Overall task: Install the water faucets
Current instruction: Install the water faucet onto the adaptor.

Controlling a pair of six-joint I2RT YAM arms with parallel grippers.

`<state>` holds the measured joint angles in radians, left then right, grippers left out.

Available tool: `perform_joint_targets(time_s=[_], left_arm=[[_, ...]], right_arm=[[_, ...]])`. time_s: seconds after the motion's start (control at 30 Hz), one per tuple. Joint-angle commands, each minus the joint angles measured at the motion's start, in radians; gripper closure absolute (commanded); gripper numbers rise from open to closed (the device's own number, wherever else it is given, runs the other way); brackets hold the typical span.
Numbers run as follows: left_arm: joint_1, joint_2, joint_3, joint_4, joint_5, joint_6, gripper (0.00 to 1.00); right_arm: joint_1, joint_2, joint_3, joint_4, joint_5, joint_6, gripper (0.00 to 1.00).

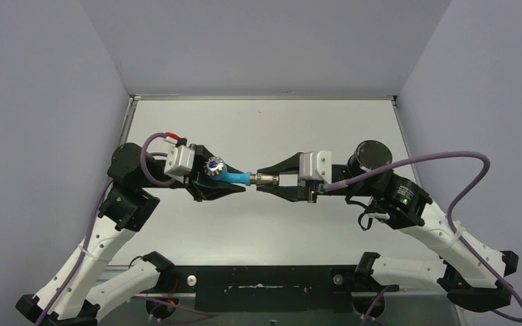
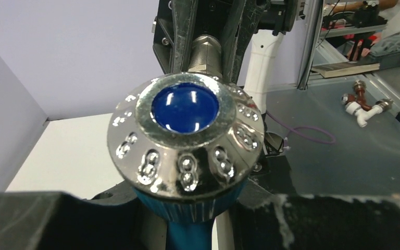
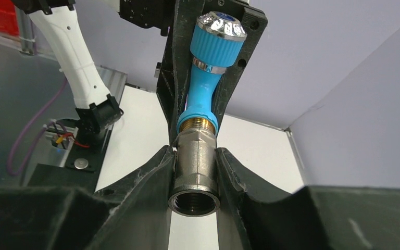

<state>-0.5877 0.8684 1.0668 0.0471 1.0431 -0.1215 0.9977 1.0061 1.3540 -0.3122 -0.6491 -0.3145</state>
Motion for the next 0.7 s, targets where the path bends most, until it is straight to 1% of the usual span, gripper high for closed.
perform_joint_targets(time_s=[0.0, 0.17, 0.3, 0.63, 0.67], left_arm=[[-0.015, 0.006, 0.032, 0.096, 0.051, -0.101, 1.00], [-0.015, 0.026, 0.059, 0.051, 0.053, -0.106, 1.00], [-0.015, 0.043, 0.087, 0.001, 0.041, -0.102, 1.00], [-0.015, 0.053, 0.113, -0.046, 0.024, -0.112, 1.00], [-0.015, 0.056, 0.118, -0.073, 0.028, -0.110, 1.00]], right_arm=[[0.043, 0.004, 0.029, 0.059, 0.073, -0.153, 1.00], [0.114, 0.004, 0.027, -0.017, 0.168, -0.305, 1.00], [0.192, 0.013, 0.025, -0.069, 0.294, -0.431, 1.00], [0.361, 0.018, -0.011, -0.073, 0.599, -0.636, 1.00], [0.377, 0.017, -0.016, -0.071, 0.620, -0.658, 1.00]])
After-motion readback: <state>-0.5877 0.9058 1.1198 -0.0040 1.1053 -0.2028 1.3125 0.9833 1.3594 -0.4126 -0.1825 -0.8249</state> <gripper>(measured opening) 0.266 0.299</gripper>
